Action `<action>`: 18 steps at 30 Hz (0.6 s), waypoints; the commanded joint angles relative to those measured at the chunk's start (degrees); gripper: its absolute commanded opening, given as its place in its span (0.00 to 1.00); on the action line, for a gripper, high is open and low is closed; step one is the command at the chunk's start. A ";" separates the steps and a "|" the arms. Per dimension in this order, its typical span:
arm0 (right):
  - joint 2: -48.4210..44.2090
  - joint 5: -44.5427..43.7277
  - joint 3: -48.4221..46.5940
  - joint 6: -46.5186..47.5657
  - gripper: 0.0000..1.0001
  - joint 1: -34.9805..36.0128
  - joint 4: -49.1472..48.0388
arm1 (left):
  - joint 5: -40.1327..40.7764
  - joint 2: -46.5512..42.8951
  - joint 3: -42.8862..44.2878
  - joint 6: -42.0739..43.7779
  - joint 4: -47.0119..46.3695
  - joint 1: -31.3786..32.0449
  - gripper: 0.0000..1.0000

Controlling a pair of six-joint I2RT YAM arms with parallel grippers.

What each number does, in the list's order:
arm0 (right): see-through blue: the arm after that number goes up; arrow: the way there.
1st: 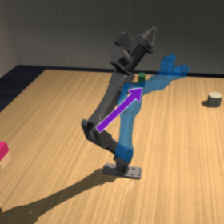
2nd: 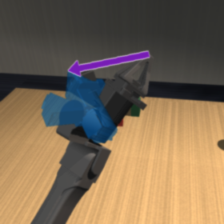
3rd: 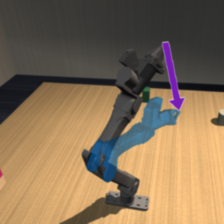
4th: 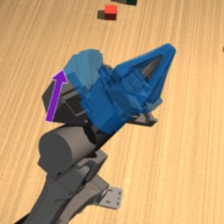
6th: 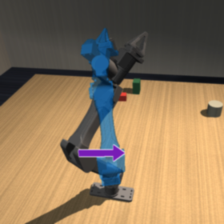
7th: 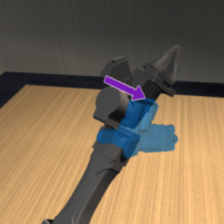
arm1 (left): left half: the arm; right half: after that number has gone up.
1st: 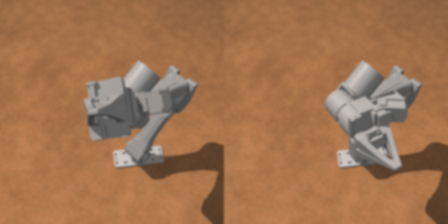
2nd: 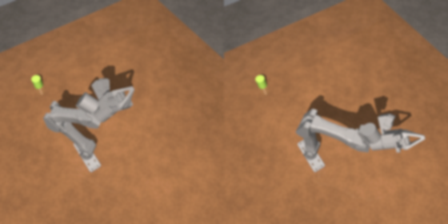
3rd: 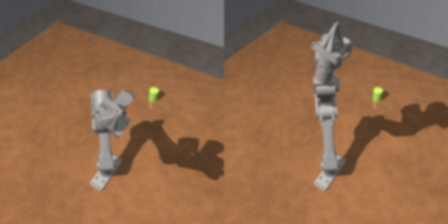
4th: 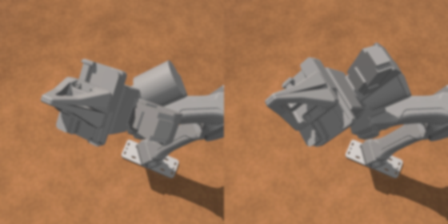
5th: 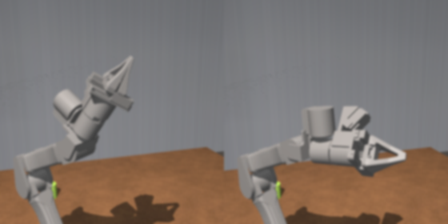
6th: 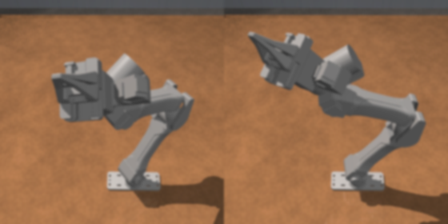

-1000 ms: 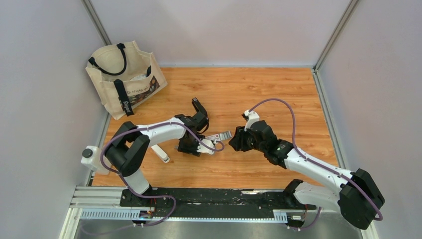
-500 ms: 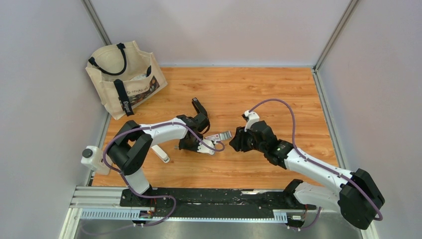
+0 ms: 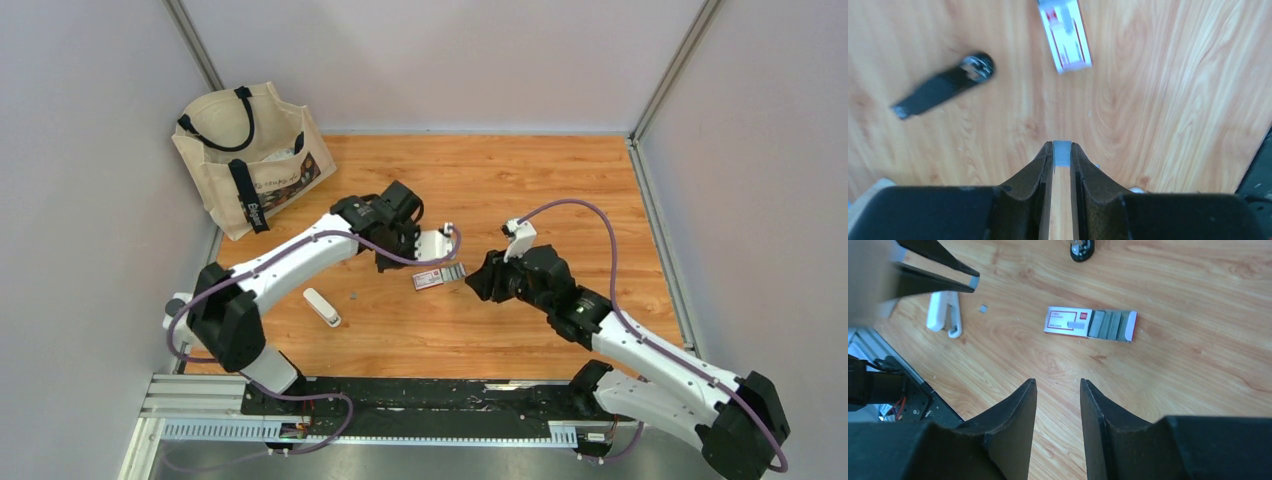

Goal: Unload the staples from the stapler

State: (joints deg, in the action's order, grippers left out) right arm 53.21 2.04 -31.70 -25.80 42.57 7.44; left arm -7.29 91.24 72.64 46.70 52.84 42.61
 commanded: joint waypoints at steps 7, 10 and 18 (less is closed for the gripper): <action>-9.79 5.59 -5.02 0.93 0.44 -0.29 -2.43 | -41.42 -12.04 10.34 -28.66 -5.10 -9.82 0.24; -8.66 10.42 -8.62 0.67 0.47 -0.20 -4.18 | -51.46 -13.89 5.87 -38.23 -12.64 -11.93 0.25; -4.35 17.20 -12.59 -5.39 0.48 -0.20 -15.42 | -64.34 -15.48 -9.44 -80.17 -58.01 -15.98 0.28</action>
State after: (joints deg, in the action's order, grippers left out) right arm 47.44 15.03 -41.71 -27.35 42.54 0.80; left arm -61.28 76.16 66.13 -10.07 20.03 27.62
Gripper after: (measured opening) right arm 0.484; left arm 0.274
